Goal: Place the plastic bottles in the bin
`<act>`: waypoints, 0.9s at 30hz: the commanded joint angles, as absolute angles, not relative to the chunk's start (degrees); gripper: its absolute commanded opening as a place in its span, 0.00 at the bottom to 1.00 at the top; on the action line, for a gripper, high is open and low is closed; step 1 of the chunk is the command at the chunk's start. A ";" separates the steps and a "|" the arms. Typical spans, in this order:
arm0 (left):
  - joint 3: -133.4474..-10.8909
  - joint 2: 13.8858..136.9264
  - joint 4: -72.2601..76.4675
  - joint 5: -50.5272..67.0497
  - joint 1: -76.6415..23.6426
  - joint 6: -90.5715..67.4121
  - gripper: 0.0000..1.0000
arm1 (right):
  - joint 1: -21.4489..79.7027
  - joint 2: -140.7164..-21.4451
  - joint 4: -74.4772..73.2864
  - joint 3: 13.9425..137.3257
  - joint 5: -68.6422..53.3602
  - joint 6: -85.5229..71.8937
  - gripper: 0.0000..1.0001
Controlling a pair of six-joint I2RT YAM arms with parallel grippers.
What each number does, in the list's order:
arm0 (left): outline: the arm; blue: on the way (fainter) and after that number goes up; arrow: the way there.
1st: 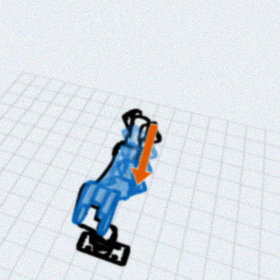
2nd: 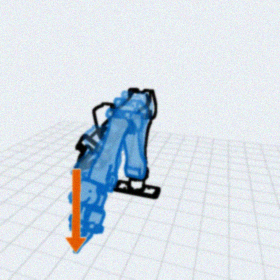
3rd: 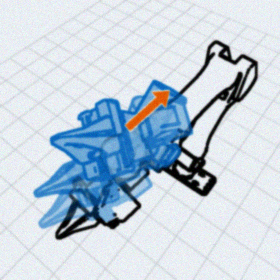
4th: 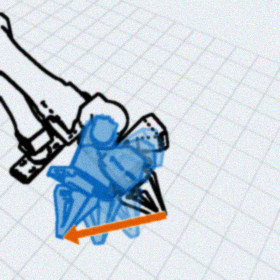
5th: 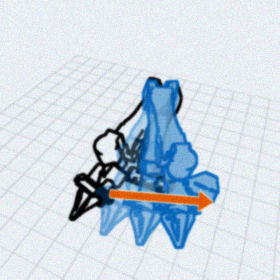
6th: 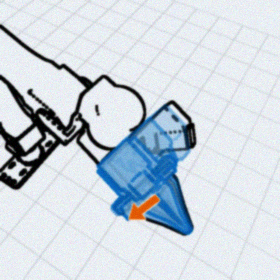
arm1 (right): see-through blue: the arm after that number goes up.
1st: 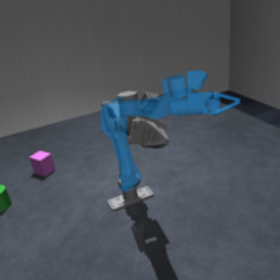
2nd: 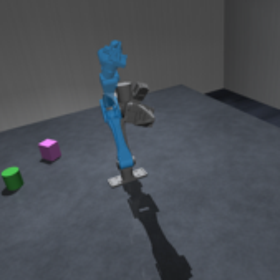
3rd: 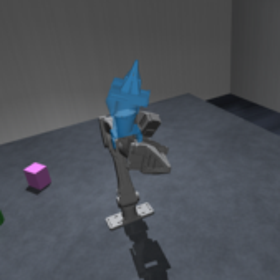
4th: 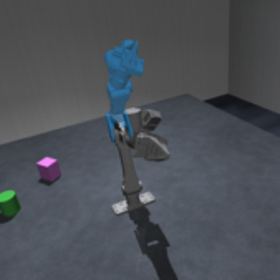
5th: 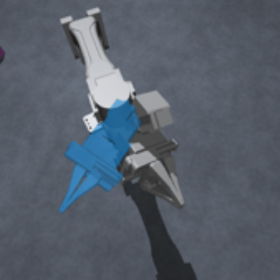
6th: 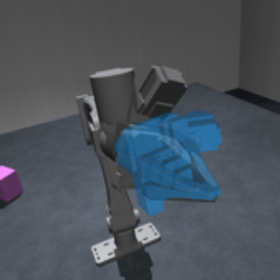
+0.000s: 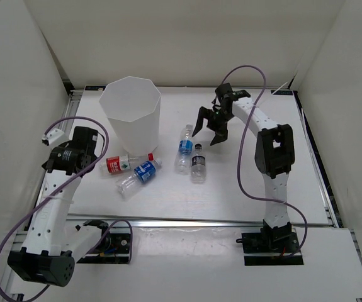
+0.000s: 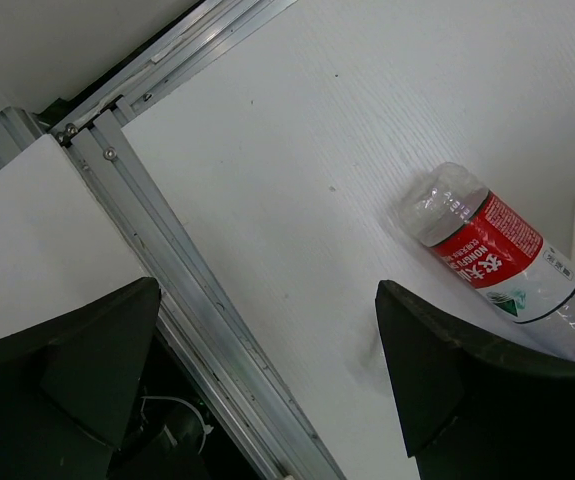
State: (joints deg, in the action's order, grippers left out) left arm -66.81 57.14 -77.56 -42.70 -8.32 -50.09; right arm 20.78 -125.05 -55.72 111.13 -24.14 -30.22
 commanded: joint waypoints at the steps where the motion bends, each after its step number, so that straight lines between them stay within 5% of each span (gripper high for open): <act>1: -66.53 57.39 -82.00 -44.47 -7.56 -50.63 1.00 | 21.01 -123.49 -54.06 106.28 -23.55 -28.56 1.00; 15: -66.01 59.50 -82.00 -44.47 -6.42 -51.15 1.00 | 22.68 -123.92 -49.13 93.78 -22.95 -26.89 0.94; 27: -66.01 59.50 -82.00 -43.95 -6.42 -51.15 1.00 | 22.68 -121.30 -48.52 83.95 -19.87 -27.95 0.44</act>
